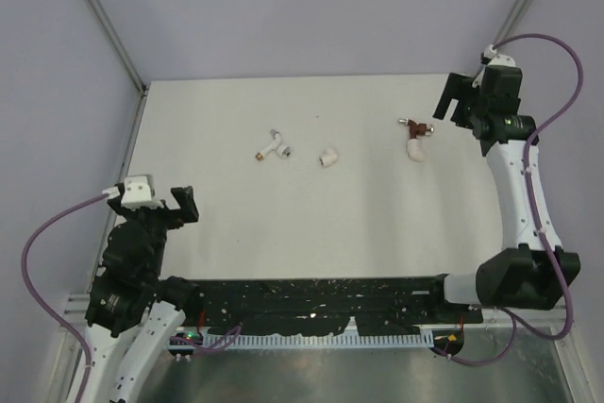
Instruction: Install the water faucets
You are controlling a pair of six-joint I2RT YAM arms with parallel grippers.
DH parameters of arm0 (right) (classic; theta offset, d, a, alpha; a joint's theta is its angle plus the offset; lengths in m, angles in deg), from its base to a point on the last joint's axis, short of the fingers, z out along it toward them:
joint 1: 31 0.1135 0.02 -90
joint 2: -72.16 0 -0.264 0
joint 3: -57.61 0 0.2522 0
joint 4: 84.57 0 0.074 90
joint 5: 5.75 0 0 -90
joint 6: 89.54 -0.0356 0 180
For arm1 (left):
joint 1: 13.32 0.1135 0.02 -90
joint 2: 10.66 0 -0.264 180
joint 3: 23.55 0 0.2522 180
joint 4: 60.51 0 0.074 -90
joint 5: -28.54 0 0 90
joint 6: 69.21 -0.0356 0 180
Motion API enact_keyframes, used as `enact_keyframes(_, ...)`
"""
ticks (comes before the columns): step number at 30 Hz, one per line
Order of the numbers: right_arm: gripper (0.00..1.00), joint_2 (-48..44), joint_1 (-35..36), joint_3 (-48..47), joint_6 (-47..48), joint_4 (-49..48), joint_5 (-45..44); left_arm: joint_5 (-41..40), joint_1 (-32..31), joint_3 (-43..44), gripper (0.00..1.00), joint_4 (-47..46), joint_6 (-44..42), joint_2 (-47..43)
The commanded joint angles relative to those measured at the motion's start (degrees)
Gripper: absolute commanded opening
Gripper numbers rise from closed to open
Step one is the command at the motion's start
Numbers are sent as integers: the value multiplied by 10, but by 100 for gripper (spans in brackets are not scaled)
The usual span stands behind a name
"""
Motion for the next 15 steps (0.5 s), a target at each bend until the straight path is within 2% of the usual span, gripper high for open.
enact_keyframes(1,95,-140,-1,48,-16,15,6,-42,3,62,100,54,38,-42)
enact_keyframes(8,95,-388,3,169,-9,-28,-10,-58,3,71,100,60,21,-141)
enact_keyframes(15,96,-516,54,224,3,-66,-97,-61,3,48,100,97,36,-214)
